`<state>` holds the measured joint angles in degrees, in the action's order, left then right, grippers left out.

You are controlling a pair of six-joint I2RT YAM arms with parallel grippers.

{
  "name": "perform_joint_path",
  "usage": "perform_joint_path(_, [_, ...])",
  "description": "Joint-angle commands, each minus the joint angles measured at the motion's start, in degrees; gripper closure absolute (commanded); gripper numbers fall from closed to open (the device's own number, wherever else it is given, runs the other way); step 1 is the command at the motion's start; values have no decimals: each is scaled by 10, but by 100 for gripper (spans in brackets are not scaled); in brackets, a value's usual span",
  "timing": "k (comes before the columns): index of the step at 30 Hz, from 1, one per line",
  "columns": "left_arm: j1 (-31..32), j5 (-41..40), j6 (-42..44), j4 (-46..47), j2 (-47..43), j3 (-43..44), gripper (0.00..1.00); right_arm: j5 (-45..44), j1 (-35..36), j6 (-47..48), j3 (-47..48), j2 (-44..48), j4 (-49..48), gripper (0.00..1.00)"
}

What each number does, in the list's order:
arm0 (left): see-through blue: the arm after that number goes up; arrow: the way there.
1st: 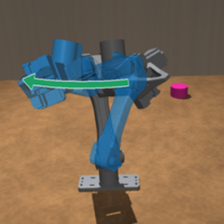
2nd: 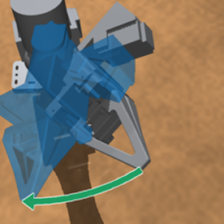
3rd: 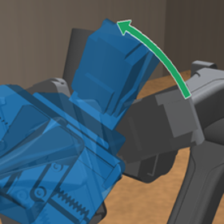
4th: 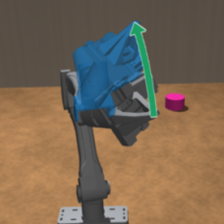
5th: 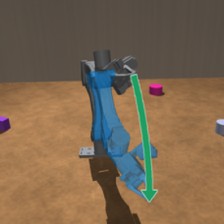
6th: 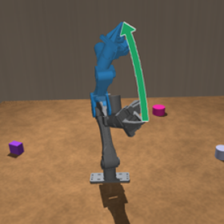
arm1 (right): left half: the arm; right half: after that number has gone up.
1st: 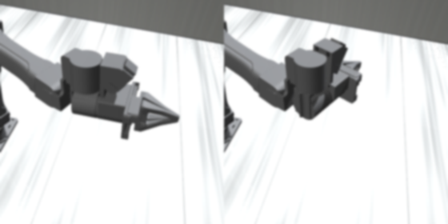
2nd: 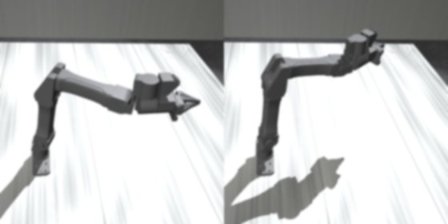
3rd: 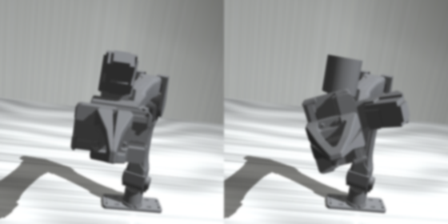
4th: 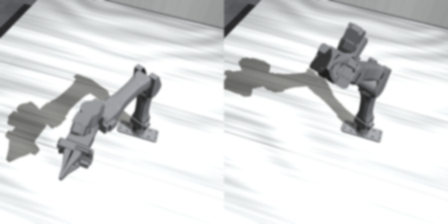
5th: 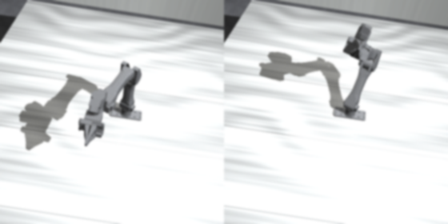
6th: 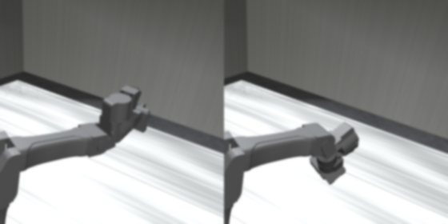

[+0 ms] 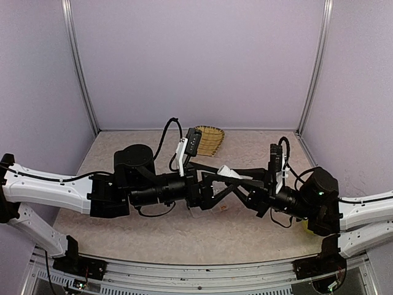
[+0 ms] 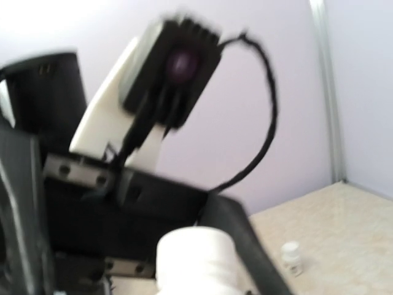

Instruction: Sort the pills into containers

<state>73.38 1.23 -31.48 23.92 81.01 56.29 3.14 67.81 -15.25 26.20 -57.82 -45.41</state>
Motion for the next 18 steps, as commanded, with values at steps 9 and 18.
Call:
perform_joint_path(9, [5,23,-6,18,-13,-4,1,-56,3,14,13,-39,39,87])
perform_joint_path(18, [6,20,-3,29,-11,-5,1,-14,8,4,21,-90,18,87])
